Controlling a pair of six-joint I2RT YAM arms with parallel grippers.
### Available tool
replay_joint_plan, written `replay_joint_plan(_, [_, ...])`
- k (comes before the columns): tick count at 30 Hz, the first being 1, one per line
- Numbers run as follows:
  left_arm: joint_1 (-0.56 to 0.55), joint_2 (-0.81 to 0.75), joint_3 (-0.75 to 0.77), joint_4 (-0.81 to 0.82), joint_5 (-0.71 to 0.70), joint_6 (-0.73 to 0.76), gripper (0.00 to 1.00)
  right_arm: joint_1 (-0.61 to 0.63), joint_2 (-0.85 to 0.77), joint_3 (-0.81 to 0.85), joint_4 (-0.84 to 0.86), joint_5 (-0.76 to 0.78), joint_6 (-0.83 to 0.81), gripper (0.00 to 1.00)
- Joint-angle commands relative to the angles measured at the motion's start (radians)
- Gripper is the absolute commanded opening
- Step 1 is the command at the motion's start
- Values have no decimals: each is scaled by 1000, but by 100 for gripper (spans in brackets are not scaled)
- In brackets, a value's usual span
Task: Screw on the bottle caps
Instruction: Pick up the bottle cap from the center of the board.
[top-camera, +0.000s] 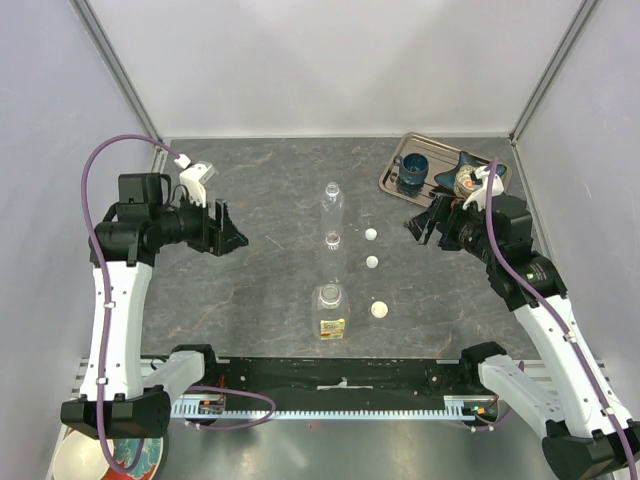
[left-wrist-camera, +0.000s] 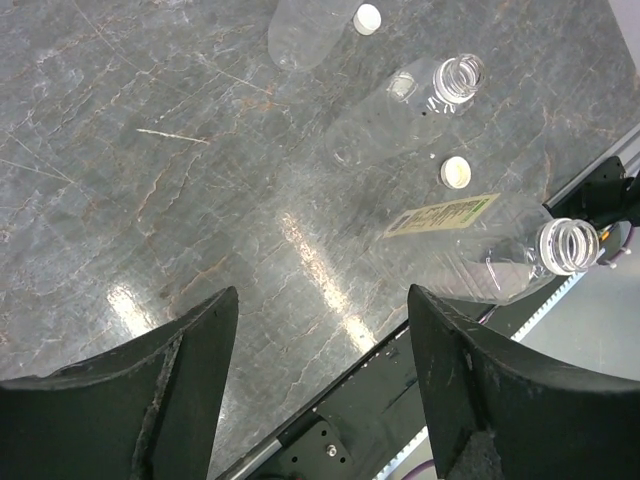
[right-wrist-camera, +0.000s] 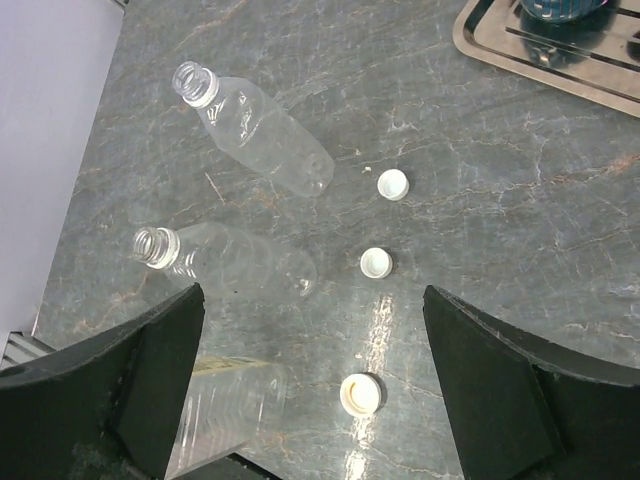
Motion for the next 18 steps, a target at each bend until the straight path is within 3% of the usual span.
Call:
replay_joint_plan(1, [-8, 22, 78, -15, 41, 75, 76, 2, 5, 63, -4, 41, -33, 98])
replay_joint_plan(4, [-75, 91, 188, -29, -23, 66, 76, 3, 14, 115, -37, 115, -36, 98])
replay_joint_plan(7, [-211, 180, 369, -36, -138, 39, 76, 2, 7, 174, -62, 188, -29, 95])
replay_joint_plan(13, [-466, 394, 656, -79, -223, 38, 77, 2, -26, 308, -119, 313, 20, 93])
replay_joint_plan(18, [-725, 528, 759, -101, -362, 95, 77, 4, -52, 445, -180, 357, 45, 91])
